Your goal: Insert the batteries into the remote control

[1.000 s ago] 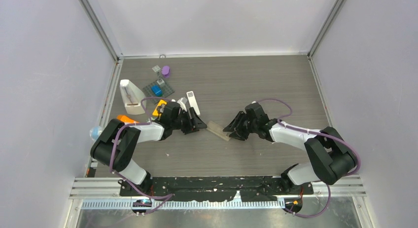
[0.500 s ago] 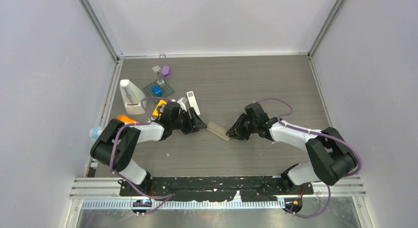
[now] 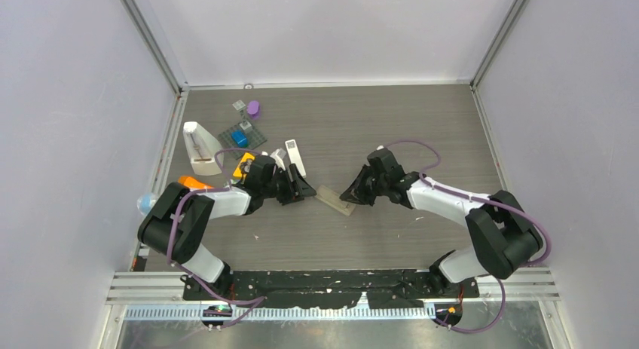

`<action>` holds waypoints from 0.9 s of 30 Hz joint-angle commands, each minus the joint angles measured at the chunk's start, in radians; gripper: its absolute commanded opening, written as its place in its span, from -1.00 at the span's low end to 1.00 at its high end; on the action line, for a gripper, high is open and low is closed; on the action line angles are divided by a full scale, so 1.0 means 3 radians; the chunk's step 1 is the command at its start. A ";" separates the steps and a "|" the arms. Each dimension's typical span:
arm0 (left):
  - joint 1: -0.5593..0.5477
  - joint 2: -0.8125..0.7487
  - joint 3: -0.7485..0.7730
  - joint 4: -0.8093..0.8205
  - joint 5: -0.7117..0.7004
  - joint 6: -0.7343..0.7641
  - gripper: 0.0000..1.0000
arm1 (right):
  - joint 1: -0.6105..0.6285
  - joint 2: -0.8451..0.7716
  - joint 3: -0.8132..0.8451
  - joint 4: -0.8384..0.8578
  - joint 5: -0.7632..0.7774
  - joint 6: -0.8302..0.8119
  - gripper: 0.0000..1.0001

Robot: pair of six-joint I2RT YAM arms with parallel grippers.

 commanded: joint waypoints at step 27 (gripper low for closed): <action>0.0012 -0.0707 0.0111 -0.0262 -0.0251 0.0255 0.17 | 0.0279 0.0096 0.0838 -0.0601 0.0756 -0.1284 -0.43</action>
